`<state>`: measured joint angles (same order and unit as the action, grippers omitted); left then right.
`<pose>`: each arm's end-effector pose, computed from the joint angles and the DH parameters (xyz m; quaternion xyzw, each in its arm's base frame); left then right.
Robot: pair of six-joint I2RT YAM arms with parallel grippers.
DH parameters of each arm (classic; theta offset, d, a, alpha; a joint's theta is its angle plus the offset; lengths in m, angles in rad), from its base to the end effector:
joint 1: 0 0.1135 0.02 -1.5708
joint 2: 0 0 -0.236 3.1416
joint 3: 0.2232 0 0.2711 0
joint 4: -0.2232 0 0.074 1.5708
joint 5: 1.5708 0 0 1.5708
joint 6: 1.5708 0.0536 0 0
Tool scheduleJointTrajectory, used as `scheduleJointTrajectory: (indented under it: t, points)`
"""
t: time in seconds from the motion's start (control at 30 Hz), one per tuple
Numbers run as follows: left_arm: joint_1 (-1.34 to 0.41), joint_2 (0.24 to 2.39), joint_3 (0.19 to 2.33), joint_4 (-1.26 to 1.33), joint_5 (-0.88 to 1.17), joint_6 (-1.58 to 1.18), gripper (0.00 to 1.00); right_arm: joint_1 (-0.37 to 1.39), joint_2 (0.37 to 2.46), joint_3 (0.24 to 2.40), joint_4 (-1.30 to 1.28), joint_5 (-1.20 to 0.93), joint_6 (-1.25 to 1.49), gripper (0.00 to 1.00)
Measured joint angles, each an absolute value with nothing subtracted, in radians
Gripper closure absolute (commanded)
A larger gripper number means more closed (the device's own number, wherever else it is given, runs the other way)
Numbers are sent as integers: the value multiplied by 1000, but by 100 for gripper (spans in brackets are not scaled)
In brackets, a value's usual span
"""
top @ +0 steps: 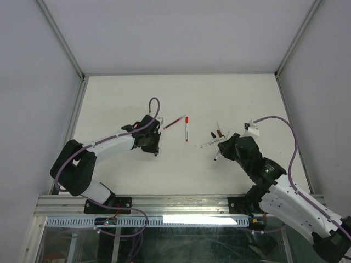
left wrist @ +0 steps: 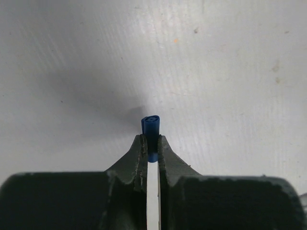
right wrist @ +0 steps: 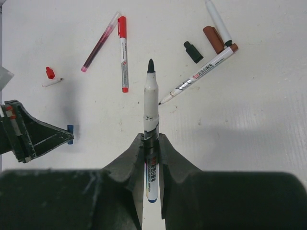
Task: Insert the pens into the pen caps
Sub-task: Insert the pen cap onto the pen.
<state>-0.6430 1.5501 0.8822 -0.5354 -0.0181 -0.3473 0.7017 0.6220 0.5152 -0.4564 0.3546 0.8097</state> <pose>0.2452 -0.1825 0.1138 0.1432 0.9726 -0.0790 0.1650 0.1667 0.1165 0.2161 0.1316 0.8562 0.2135 0.4518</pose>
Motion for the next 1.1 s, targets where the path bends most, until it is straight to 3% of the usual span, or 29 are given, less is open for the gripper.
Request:
scheduleJointTrajectory:
  t: [0.3, 0.63, 0.87, 1.1]
  points:
    - [-627, 1345, 833, -354, 148, -357, 100, 702, 602, 487, -361, 295, 770, 100]
    - [-627, 1219, 830, -140, 241, -457, 100, 702, 612, 431, -121, 70, 652, 100]
    - [-627, 1194, 829, -5, 296, -532, 100, 713, 791, 500, -26, -134, 579, 100]
    - [-627, 1092, 785, 171, 355, -593, 100, 847, 920, 593, 82, -270, 520, 100]
